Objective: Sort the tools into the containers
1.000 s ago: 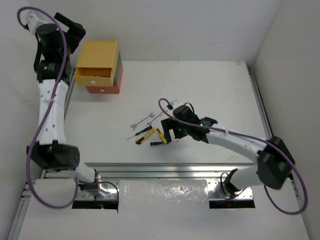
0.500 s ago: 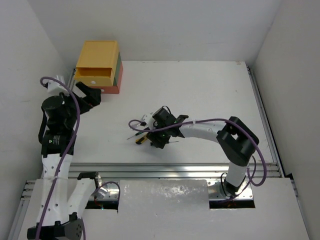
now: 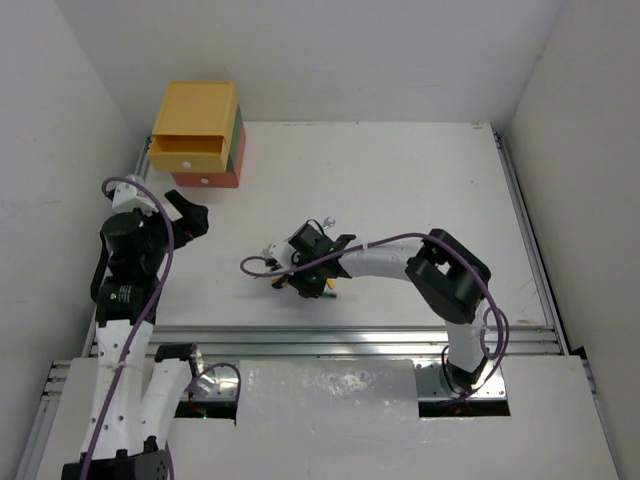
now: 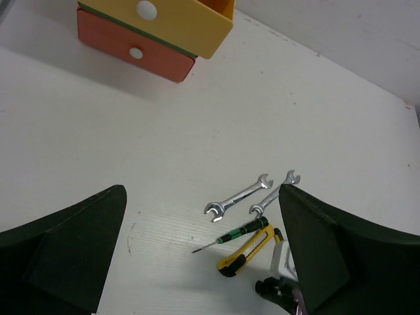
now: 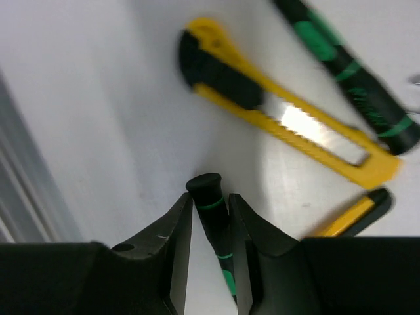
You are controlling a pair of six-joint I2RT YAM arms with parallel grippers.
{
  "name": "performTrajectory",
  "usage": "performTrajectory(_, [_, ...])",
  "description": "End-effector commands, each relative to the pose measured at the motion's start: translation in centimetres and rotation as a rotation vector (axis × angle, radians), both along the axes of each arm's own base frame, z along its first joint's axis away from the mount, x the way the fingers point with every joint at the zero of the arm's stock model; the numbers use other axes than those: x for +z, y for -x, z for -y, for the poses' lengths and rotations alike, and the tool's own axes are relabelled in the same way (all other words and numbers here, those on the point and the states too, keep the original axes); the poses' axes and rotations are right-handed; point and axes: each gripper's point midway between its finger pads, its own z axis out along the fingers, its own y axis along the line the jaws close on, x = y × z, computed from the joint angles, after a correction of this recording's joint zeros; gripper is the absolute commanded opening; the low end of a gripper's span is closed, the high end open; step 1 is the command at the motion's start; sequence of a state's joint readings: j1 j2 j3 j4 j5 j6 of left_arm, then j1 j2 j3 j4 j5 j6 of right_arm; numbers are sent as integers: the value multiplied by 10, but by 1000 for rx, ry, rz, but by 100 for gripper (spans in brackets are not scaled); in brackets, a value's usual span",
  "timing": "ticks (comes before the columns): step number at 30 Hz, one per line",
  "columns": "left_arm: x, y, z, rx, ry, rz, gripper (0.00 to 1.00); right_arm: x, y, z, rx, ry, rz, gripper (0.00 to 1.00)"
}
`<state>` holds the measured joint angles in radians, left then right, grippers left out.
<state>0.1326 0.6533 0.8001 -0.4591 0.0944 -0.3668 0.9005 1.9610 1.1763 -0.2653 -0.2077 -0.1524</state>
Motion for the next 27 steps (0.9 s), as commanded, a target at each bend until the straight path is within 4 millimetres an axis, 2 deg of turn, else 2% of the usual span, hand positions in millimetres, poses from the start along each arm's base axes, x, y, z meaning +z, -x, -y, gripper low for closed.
performTrajectory(1, [10, -3, 2, -23, -14, 48, 100, 6, 26, -7, 66, 0, 10, 23])
performTrajectory(5, [6, -1, 13, -72, 17, 37, 100, 10, 28, -7, -1, -6, -8, 12])
performTrajectory(7, [7, 0, 18, -95, 30, 40, 100, 29, 26, -15, -57, -50, -25, 8])
performTrajectory(8, [8, 0, 23, -121, 49, 43, 100, 38, 27, -18, -74, -65, -38, 2])
performTrajectory(9, [9, 0, 27, -143, 56, 45, 100, 60, 24, -27, -120, -118, -56, 1])
performTrajectory(11, [14, 2, 44, -235, 95, 65, 100, 85, 18, -31, -187, -150, -61, 1])
performTrajectory(12, [16, 3, 49, -262, 110, 74, 100, 94, 10, -26, -283, -170, -82, 1])
performTrajectory(13, [21, 5, 65, -345, 153, 100, 100, 120, 1, -24, -340, -243, -73, 3])
performTrajectory(14, [24, 8, 74, -397, 176, 119, 100, 136, -7, -20, -405, -301, -91, 5])
performTrajectory(15, [20, 13, 83, -452, 203, 133, 100, 140, -23, -1, -548, -355, -168, 8])
performTrajectory(16, [36, 24, 105, -602, 242, 205, 100, 181, -25, -2, -534, -519, -205, 10])
performTrajectory(17, [37, 31, 114, -666, 265, 221, 100, 177, -23, 11, -588, -558, -248, 10])
performTrajectory(18, [34, 37, 120, -710, 281, 226, 100, 192, -34, 23, -662, -637, -272, 8])
performTrajectory(19, [37, 42, 125, -743, 287, 236, 100, 215, -36, 22, -636, -739, -247, 7])
performTrajectory(20, [38, 48, 131, -776, 286, 243, 100, 238, -30, 29, -631, -820, -224, 7])
performTrajectory(21, [37, 50, 134, -790, 288, 243, 100, 253, -27, 31, -617, -870, -210, 6])
performTrajectory(23, [50, 57, 150, -854, 308, 297, 100, 293, -17, 37, -568, -1008, -161, 6])
performTrajectory(24, [50, 68, 171, -930, 349, 278, 100, 311, -15, 38, -561, -1075, -155, 7])
performTrajectory(25, [56, 64, 176, -916, 349, 307, 100, 321, -12, 41, -557, -1110, -153, 7])
performTrajectory(27, [53, 60, 194, -935, 356, 285, 99, 341, -2, 48, -559, -1187, -156, 7])
